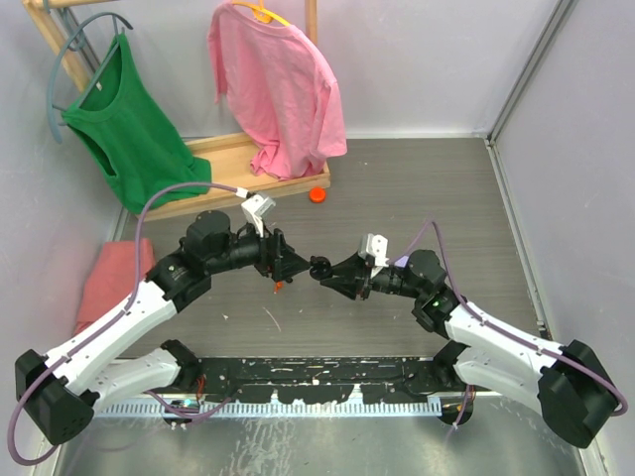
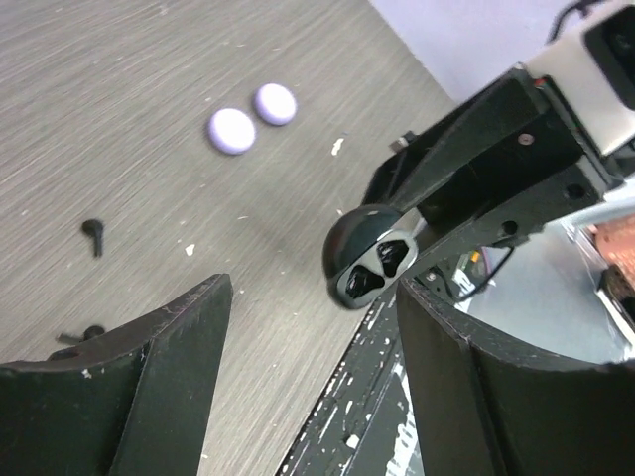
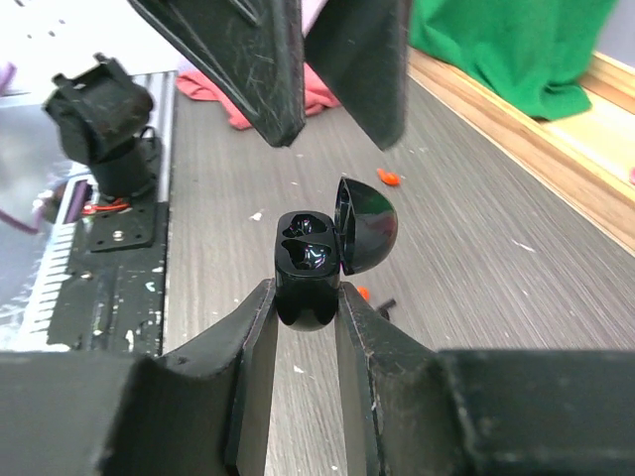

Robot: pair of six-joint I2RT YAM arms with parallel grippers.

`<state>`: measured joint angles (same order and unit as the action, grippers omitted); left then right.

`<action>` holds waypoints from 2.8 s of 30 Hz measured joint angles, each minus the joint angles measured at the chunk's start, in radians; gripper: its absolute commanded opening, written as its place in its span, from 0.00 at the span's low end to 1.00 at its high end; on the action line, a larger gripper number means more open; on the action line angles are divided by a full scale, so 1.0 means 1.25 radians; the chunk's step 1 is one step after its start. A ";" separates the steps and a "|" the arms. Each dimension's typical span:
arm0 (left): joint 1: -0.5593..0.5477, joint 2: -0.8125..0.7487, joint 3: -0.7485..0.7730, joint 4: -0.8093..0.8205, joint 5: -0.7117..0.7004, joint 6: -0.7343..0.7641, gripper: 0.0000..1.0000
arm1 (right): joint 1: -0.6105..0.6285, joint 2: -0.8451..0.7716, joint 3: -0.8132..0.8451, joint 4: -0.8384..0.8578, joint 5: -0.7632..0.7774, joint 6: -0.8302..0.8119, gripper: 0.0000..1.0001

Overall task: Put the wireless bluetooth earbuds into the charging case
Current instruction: Open the charging case, then pick up the earbud from the center of the board.

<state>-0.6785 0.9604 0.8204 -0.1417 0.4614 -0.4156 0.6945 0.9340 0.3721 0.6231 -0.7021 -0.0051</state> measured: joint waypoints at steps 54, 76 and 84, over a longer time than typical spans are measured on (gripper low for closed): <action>-0.062 0.869 0.553 -0.421 -0.379 0.149 0.39 | 0.000 -0.056 -0.246 0.196 0.372 -0.004 0.01; -0.062 0.924 0.626 -0.471 -0.393 0.157 0.26 | 0.000 -0.056 -0.246 0.195 0.366 -0.001 0.01; -0.064 0.922 0.622 -0.471 -0.406 0.147 0.20 | 0.000 -0.066 -0.246 0.188 0.363 -0.001 0.01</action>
<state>-0.7586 2.1124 1.5978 -0.7303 -0.0460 -0.2314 0.6945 0.8516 0.0650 0.8585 -0.2478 -0.0059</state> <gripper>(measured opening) 0.219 0.327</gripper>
